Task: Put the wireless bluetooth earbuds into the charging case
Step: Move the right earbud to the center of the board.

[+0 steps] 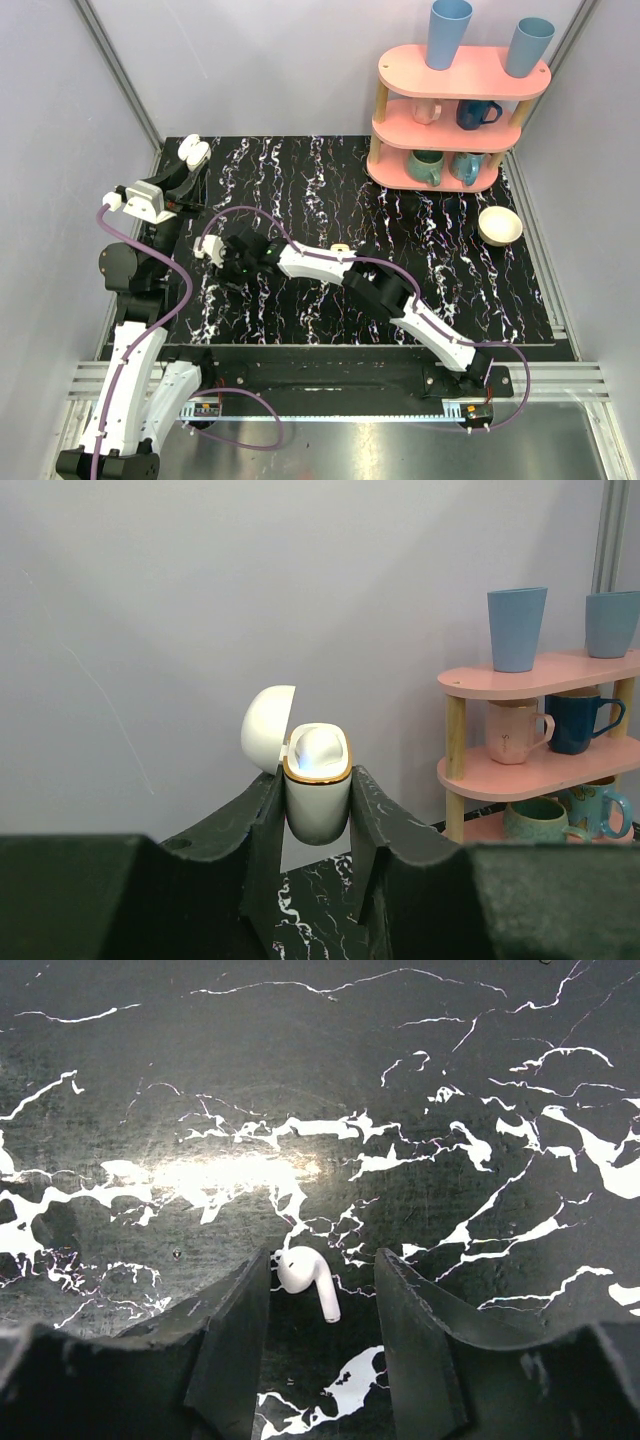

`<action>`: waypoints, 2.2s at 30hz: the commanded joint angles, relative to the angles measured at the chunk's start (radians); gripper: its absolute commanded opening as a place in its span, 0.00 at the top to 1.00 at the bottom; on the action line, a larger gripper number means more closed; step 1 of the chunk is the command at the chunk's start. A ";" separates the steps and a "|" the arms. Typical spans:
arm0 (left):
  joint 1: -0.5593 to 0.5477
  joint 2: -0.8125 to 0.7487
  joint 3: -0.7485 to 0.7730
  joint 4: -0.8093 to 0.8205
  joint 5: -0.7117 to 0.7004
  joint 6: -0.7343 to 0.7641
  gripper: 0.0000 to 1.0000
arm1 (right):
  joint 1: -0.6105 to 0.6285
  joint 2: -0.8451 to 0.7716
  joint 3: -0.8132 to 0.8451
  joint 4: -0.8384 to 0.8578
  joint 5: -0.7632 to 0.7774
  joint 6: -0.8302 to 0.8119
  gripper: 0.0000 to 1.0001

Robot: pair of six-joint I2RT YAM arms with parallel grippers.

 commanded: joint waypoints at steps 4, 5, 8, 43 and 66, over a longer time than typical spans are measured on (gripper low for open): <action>0.006 0.003 0.016 0.039 -0.009 -0.004 1.00 | 0.008 0.038 0.025 -0.044 0.017 0.009 0.52; 0.006 0.004 0.016 0.040 -0.011 -0.004 1.00 | 0.007 0.038 0.019 -0.044 0.019 0.009 0.53; 0.006 0.009 0.016 0.045 -0.009 -0.007 1.00 | 0.007 0.036 0.016 -0.043 0.017 0.014 0.57; 0.003 0.026 0.007 0.059 0.019 -0.038 1.00 | -0.104 -0.610 -0.794 -0.003 0.892 0.917 0.75; 0.003 0.015 0.000 0.051 0.017 -0.024 1.00 | -0.176 -0.728 -0.799 0.077 0.337 0.270 0.53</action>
